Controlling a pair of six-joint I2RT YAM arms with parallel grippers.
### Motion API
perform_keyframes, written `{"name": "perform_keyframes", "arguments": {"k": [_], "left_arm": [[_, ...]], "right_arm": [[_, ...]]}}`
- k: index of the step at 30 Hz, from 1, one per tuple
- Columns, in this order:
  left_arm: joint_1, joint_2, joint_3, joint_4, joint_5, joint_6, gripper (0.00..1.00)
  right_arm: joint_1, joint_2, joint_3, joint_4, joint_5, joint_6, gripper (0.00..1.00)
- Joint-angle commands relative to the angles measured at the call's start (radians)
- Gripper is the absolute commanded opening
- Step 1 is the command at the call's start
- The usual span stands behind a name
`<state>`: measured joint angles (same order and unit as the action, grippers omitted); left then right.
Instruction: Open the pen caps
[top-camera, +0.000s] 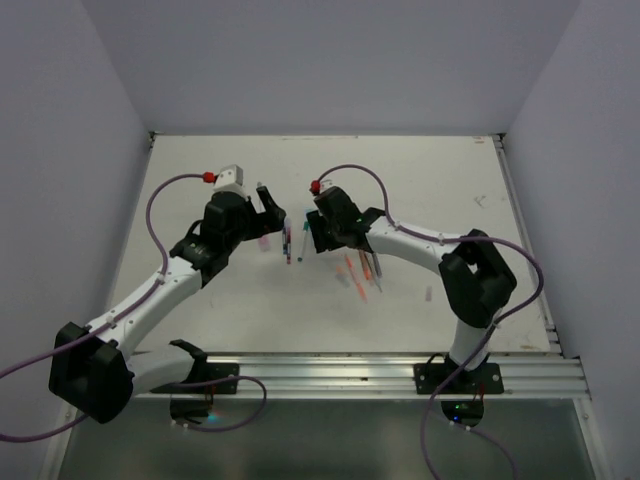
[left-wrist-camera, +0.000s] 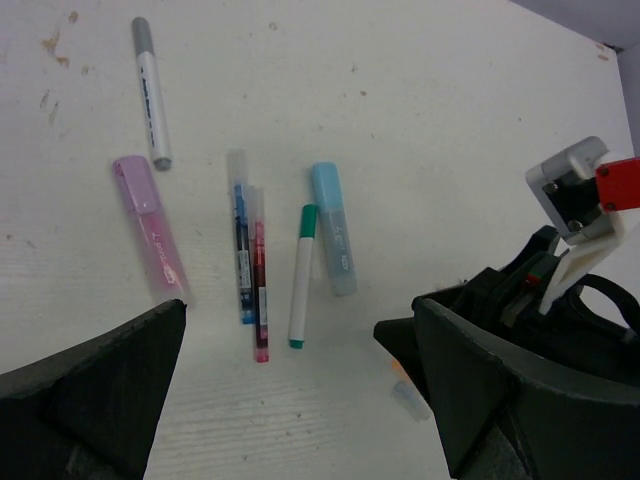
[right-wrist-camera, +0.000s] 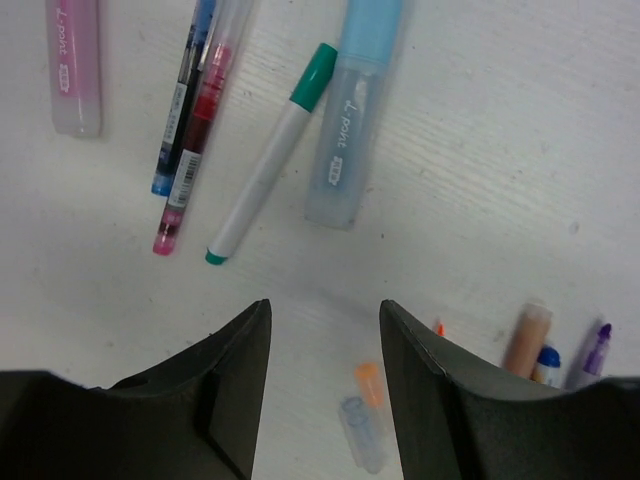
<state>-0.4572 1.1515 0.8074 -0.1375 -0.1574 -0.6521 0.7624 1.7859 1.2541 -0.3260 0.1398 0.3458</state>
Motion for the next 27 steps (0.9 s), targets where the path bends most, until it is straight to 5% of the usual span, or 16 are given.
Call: {"name": "perform_keyframes", "arguments": {"k": [1,20,27], "left_arm": [[0.014,-0.029,-0.014,0.004,-0.019,0.025,1.0],[0.028,-0.061,-0.053,0.012,-0.001,0.016,1.0],[0.028,-0.058,-0.048,0.026,0.024,0.002,1.0]], "right_arm": [[0.02,0.078,0.085,0.025,0.023,0.064,0.52],[0.035,0.352,0.318,-0.116,0.188,0.157,0.46],[0.035,0.247,0.199,-0.018,0.184,0.133,0.03]]}}
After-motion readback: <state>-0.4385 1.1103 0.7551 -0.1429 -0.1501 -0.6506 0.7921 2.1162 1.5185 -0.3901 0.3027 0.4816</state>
